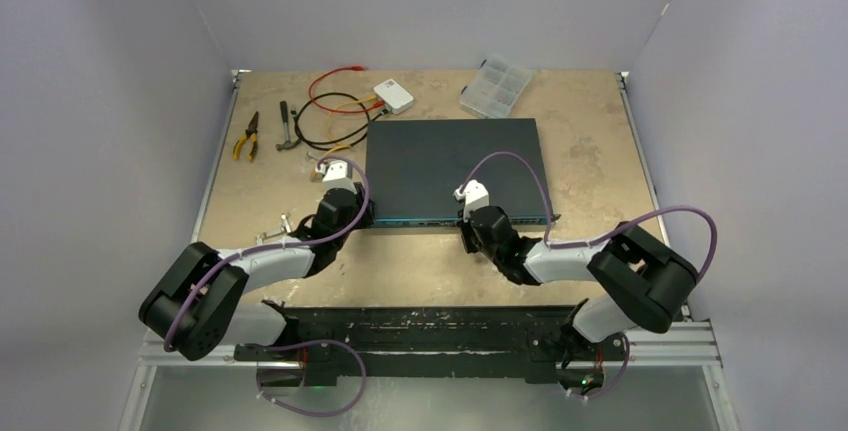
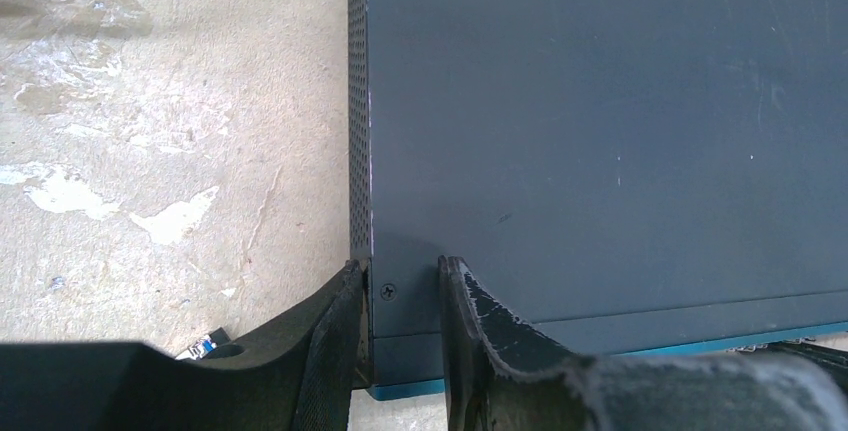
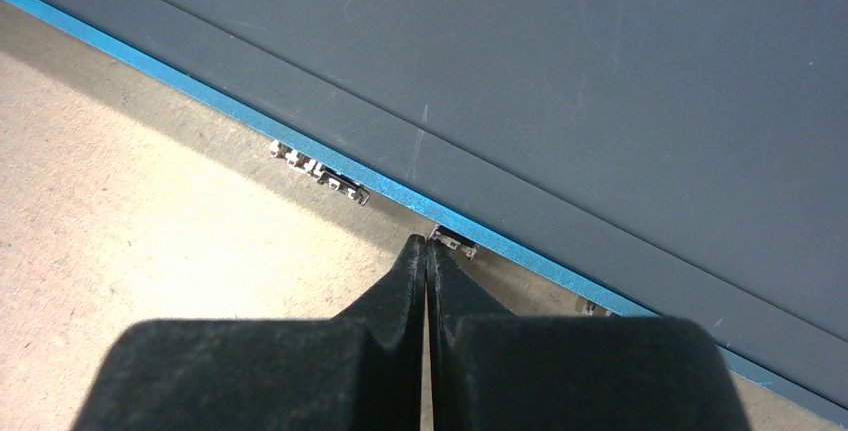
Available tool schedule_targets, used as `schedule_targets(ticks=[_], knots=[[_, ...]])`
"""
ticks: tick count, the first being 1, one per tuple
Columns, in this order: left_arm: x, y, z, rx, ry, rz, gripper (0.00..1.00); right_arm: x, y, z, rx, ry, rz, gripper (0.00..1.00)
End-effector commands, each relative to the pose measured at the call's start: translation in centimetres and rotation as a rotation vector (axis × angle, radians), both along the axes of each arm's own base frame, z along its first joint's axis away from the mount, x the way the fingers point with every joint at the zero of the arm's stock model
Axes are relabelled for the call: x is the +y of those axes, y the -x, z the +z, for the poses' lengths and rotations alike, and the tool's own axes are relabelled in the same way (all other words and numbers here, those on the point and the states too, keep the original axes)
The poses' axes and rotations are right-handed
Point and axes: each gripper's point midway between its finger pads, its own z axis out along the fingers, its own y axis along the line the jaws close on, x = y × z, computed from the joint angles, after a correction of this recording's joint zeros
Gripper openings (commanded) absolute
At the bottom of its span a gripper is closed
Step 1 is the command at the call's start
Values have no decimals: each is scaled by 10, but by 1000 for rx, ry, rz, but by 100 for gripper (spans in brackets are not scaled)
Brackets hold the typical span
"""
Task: Insert the plug into the switch port
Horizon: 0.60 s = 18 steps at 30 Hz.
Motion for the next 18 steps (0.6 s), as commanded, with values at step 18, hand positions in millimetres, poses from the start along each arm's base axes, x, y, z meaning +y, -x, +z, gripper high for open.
schedule_targets(ticks=[18], knots=[[2, 34, -39, 129, -117, -100, 40, 0, -13, 75, -14, -301, -144, 0]])
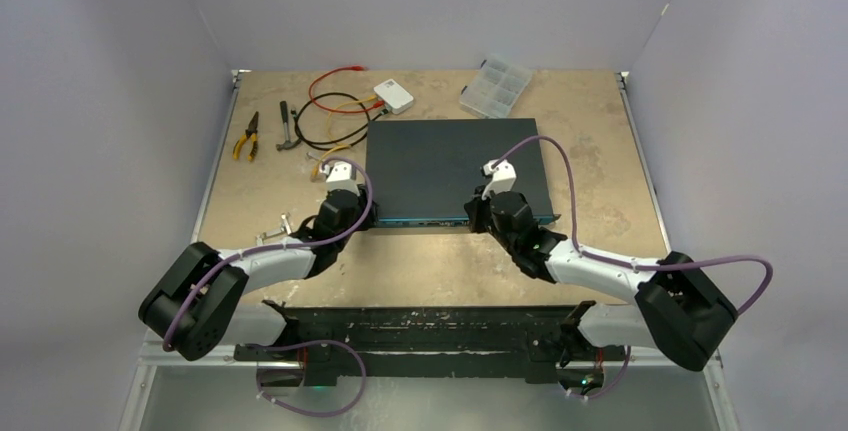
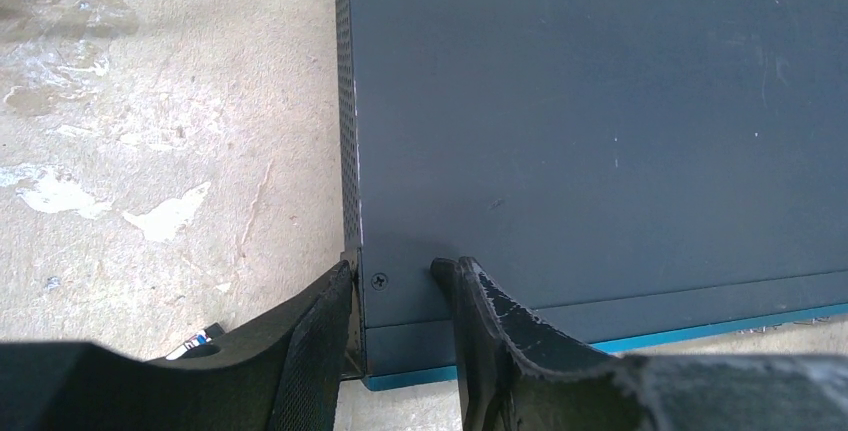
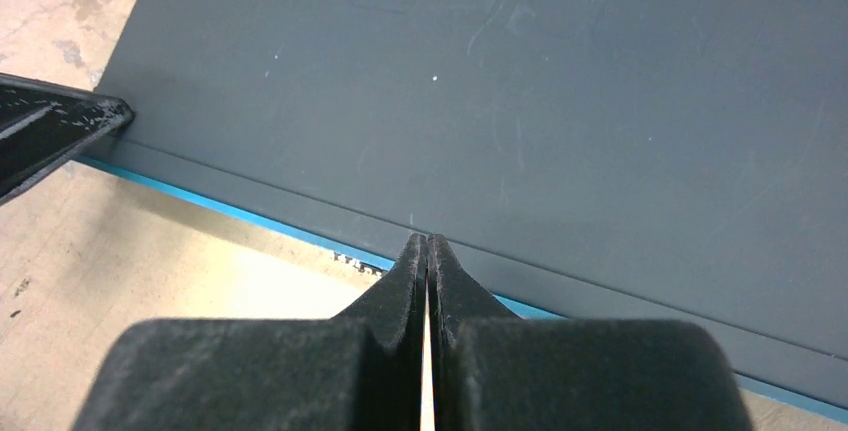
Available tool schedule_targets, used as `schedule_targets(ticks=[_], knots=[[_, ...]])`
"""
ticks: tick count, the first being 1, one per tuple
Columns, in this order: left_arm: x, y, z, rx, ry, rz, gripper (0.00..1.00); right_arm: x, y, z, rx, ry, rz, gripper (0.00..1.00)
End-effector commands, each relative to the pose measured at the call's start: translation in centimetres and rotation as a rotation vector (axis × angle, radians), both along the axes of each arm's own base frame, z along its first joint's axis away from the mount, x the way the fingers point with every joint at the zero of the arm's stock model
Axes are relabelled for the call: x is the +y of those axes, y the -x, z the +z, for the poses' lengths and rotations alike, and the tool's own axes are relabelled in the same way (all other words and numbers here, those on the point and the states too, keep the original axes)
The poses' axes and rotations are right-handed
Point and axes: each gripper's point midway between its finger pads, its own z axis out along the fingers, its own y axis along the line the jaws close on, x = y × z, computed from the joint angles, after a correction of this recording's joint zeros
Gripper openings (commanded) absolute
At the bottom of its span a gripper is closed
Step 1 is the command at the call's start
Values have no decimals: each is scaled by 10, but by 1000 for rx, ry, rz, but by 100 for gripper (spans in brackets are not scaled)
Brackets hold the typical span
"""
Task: Insert the plug into the switch port
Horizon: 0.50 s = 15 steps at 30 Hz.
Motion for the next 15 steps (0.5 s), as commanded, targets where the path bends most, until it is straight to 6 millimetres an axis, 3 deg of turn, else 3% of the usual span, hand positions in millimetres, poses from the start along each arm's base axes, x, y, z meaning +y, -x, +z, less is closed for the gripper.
schedule_targets(ticks=[1, 6, 15], knots=[[5, 31, -38, 135, -87, -70, 40, 7, 3, -2, 33, -27, 16, 0], [4, 30, -37, 134, -87, -72, 43, 8, 14, -10, 82, -29, 50, 0], [5, 22, -31, 172, -111, -24, 57, 11, 9, 10, 19, -53, 59, 0]])
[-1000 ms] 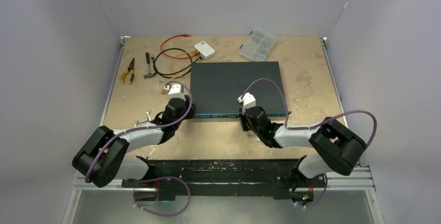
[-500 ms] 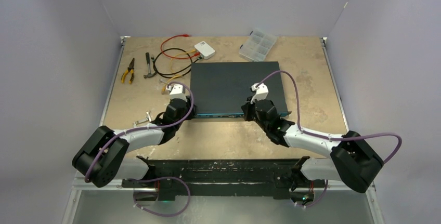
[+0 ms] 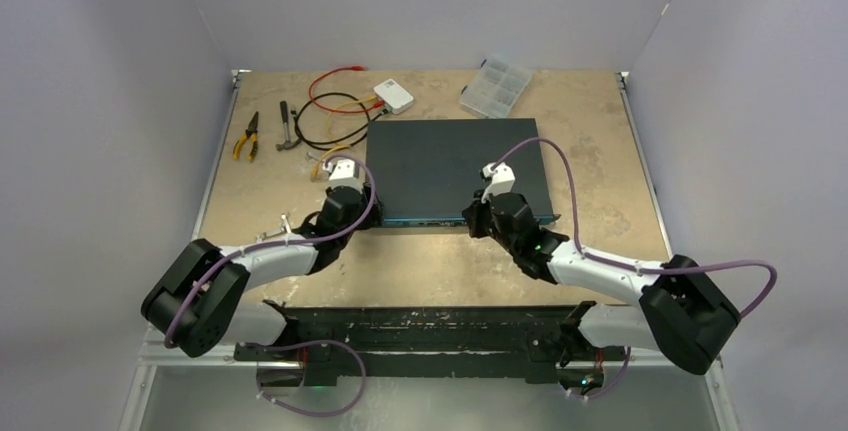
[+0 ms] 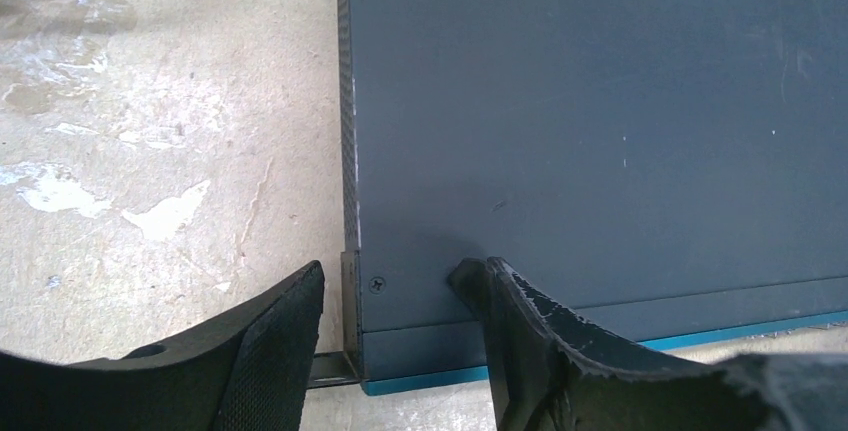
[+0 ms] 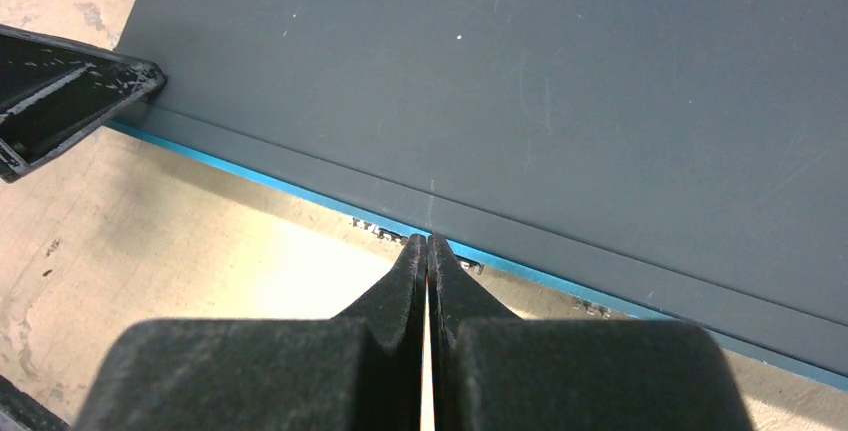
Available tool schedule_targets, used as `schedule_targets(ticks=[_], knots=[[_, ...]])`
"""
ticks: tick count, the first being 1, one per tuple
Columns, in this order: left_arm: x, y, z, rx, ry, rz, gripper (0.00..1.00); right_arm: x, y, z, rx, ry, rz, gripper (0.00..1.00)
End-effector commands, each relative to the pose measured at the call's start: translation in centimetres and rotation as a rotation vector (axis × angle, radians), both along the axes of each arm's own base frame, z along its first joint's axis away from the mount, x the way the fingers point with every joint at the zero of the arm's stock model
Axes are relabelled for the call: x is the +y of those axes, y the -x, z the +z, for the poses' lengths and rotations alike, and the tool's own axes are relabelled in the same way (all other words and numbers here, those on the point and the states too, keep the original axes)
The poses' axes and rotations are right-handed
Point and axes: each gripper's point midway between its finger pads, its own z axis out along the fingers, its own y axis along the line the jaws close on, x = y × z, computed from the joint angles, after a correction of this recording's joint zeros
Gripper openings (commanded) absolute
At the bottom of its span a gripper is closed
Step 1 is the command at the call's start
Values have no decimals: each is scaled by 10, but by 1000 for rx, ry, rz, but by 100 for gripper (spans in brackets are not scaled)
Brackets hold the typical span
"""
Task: Insert the plug into the switch port
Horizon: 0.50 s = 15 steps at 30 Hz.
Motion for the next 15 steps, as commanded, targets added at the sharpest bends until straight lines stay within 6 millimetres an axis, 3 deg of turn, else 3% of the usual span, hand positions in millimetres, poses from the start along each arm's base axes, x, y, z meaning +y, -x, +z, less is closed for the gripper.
schedule_targets(ticks=[1, 7, 15], knots=[[6, 23, -28, 163, -86, -11, 58, 5, -5, 24, -72, -42, 14, 1], [8, 20, -10, 175, -15, 91, 60, -1, -5, 42, -157, -55, 14, 31], [44, 35, -5, 267, -77, 292, 61, -11, 1, 51, -238, -80, 14, 70]])
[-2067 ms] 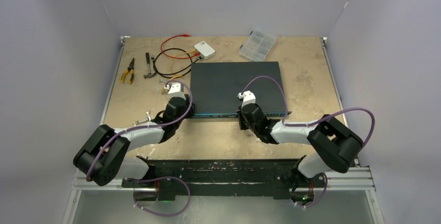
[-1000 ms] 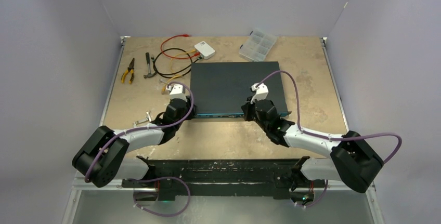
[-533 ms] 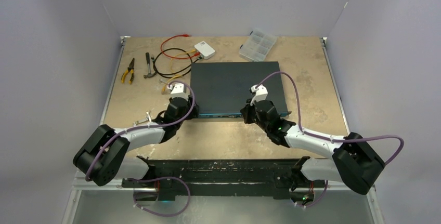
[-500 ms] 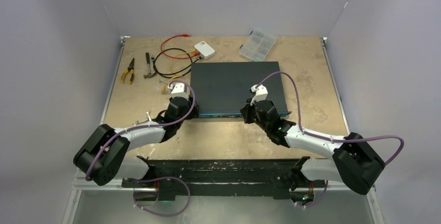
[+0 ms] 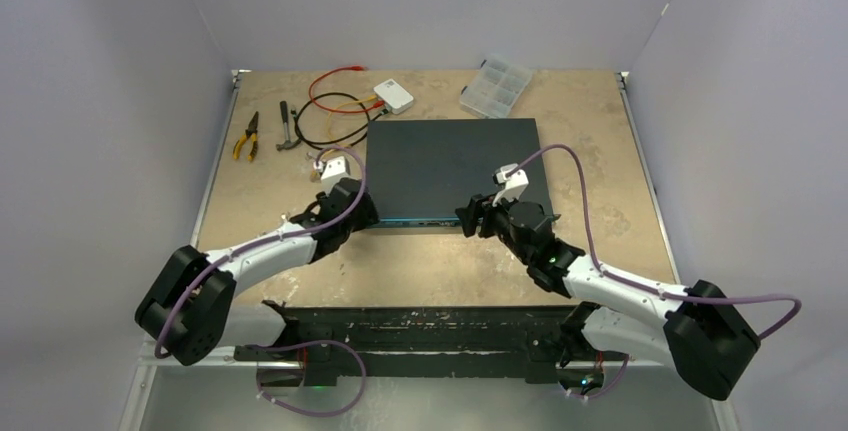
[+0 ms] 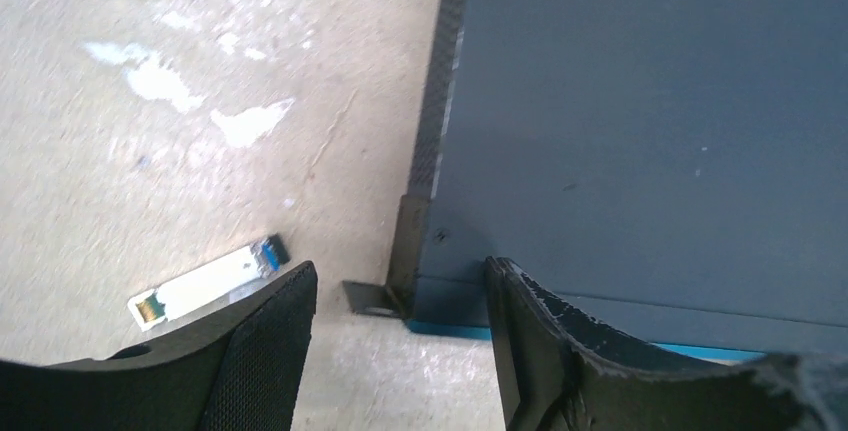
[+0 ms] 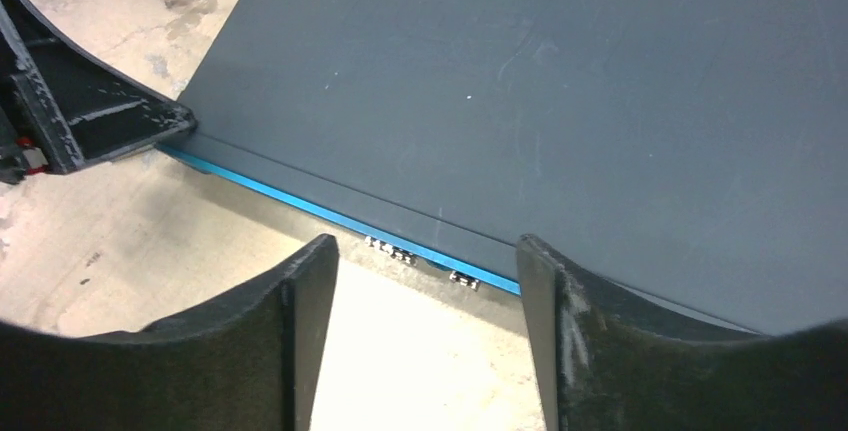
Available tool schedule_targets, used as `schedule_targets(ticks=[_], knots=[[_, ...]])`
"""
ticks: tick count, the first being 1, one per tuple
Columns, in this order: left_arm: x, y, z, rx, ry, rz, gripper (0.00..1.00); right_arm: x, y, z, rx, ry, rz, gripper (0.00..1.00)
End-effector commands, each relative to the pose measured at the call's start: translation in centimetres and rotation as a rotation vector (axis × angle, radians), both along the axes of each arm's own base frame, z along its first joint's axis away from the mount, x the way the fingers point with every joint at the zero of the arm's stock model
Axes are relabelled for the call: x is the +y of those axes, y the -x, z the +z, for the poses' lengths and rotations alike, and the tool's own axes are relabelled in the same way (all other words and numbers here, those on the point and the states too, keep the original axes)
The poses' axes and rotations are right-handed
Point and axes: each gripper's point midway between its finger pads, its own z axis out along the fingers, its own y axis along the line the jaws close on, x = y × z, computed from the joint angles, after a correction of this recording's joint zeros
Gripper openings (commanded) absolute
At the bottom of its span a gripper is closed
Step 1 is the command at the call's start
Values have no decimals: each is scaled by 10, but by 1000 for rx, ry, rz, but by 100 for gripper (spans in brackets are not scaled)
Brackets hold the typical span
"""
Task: Insert the plug into the switch port
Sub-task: Insert the plug into the switch port, then pick up the plug from the center of the board.
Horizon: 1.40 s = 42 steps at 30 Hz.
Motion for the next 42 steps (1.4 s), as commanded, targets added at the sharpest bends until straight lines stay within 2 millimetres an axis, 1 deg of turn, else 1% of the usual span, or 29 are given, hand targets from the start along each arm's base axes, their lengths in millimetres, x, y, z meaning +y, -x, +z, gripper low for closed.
schedule_targets(ticks=[1, 6, 12, 15, 18, 24, 29, 33, 37, 39, 42], knots=[[32, 26, -9, 112, -54, 145, 61, -5, -1, 15, -87, -27, -11, 73], [47, 33, -12, 137, -4, 235, 60, -17, -1, 14, -114, -19, -54, 84], [59, 32, -9, 163, -4, 288, 60, -24, 0, 18, -141, -47, -78, 91], [67, 30, -9, 174, -11, 317, 59, -25, 1, 20, -149, -61, -82, 92], [76, 29, -10, 192, -2, 355, 56, -28, 2, 21, -155, -72, -97, 92], [78, 25, -11, 202, 32, 373, 51, -31, 2, 21, -155, -74, -110, 92], [79, 19, -15, 211, 57, 384, 52, -30, 2, 20, -150, -72, -108, 91], [83, 8, -15, 200, 76, 407, 53, -30, 2, 20, -151, -70, -108, 91], [82, -5, -15, 195, 116, 414, 54, -30, 2, 19, -149, -68, -108, 91], [78, -7, -18, 206, 130, 405, 55, -30, 2, 18, -147, -65, -107, 91], [76, -5, -27, 235, 131, 397, 55, -30, 1, 17, -144, -60, -108, 91]])
